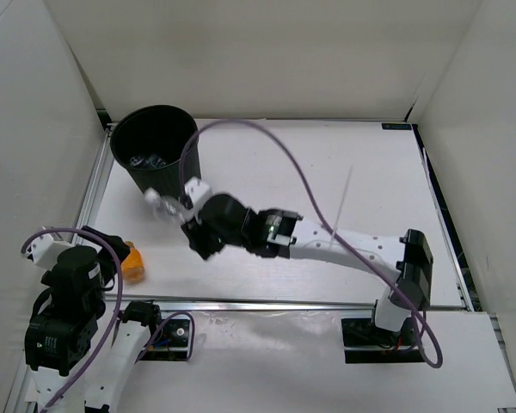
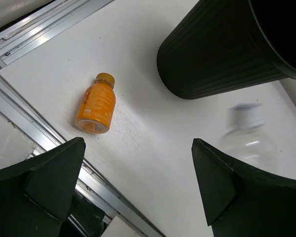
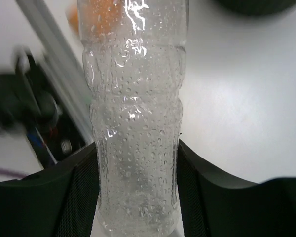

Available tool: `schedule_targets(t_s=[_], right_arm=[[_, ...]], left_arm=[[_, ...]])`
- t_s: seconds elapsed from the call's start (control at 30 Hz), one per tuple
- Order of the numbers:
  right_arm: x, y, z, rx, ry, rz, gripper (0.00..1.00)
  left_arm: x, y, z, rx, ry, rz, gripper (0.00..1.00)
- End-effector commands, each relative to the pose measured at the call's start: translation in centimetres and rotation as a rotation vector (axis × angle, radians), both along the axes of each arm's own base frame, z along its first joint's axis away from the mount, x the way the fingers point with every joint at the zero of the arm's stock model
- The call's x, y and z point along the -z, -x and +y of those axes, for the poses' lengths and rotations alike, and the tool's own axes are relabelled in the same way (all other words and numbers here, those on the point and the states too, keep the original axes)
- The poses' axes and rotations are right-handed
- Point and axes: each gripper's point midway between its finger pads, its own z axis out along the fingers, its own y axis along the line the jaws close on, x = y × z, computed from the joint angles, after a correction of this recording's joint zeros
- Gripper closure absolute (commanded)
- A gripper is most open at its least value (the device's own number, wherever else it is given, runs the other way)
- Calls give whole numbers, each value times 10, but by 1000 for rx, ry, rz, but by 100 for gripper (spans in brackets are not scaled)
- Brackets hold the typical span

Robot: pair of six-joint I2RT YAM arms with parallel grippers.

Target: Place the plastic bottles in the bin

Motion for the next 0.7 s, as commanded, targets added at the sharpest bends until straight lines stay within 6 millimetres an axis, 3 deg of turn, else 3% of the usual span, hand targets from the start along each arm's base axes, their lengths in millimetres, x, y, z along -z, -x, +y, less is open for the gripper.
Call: schedule_targets(t_s=[0.0,0.03,0.07,0.13,0.17,0.2,0.23,0.3,0.33,0.37,0.4,0.43,0.47,0.53,0.63,0.67], right_arm=[[-117,-75,13,136,-200,-258,76],[-168,-89,18,158,-300,-306,76],[-171,-115,25,187,-306,-325,76],[-200,-138,36,181,-390,-348,76],[-223,-164,43,206,-462,-392,76],[-232,-175,49,203,-498,-418,76],[-221,-195,59,211,-508,-425,76],[-236,-214,80,201,-612,-479,76],[-260,-221,72,216,-661,-522,74],[-242,-228,89,196,-660,-515,74],[-249,-236,90,200,-703,-529,74],[-240,-246,95,196,-717,-526,73],[-247,-246,99,187,-765,-536,73],[-233,-262,102,191,-778,-525,71],[-224,-269,109,170,-799,-523,68],[-233,-266,109,156,-824,-535,64]], left_arm=[[14,9,9,-59,-12,75,0],[17,9,9,-59,-14,84,0],[18,7,6,-49,-9,95,0],[19,6,2,-27,6,98,0],[19,6,2,-27,6,98,0],[20,6,-1,-9,7,104,0],[24,6,-3,3,14,114,0],[24,6,-4,16,9,120,0],[25,6,-4,23,-1,125,0],[25,6,-4,23,-1,125,0],[25,6,-5,40,-7,132,0],[23,6,-5,47,-18,137,0],[24,5,-8,58,-10,138,0],[22,6,-11,94,-17,140,0],[23,5,-13,117,-29,160,0],[24,4,-13,117,-30,169,0]])
